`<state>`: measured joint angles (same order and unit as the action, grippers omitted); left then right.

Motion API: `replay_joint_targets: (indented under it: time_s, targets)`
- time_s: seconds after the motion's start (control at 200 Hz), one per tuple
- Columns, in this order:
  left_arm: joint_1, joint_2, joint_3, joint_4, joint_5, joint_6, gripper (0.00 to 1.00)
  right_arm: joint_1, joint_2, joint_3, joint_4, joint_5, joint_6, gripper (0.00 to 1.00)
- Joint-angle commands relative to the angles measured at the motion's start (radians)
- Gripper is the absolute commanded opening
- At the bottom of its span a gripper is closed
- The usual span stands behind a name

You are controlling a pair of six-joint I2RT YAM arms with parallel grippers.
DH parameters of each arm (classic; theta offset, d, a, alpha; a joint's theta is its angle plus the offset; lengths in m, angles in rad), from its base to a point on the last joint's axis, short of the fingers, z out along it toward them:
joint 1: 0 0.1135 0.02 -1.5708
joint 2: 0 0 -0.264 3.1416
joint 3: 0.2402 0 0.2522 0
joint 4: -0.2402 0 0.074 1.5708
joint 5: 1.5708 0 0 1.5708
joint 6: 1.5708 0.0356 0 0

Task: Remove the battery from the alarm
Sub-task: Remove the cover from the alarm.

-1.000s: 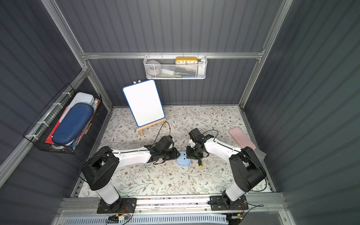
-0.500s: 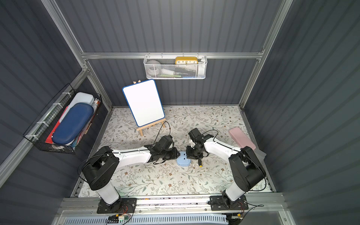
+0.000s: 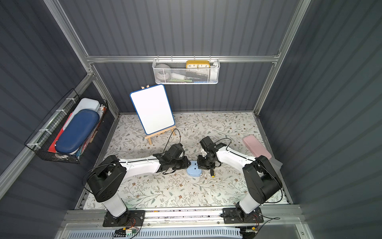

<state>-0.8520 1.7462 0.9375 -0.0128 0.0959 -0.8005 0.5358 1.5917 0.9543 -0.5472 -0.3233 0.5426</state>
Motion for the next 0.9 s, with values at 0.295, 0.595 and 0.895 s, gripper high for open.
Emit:
replay_joint_targets:
  time_s: [0.295, 0.595, 0.895]
  targets:
    - [-0.028, 0.091, -0.057, -0.189, 0.013, -0.002, 0.24, 0.013, -0.021, 0.006, 0.231, -0.186, 0.080, 0.16]
    - [-0.028, 0.094, -0.063, -0.181, 0.016, -0.003, 0.24, 0.005, -0.050, 0.021, 0.225, -0.189, 0.090, 0.16]
    - [-0.029, 0.088, -0.066, -0.180, 0.010, -0.023, 0.24, 0.001, -0.076, 0.040, 0.109, -0.086, 0.035, 0.17]
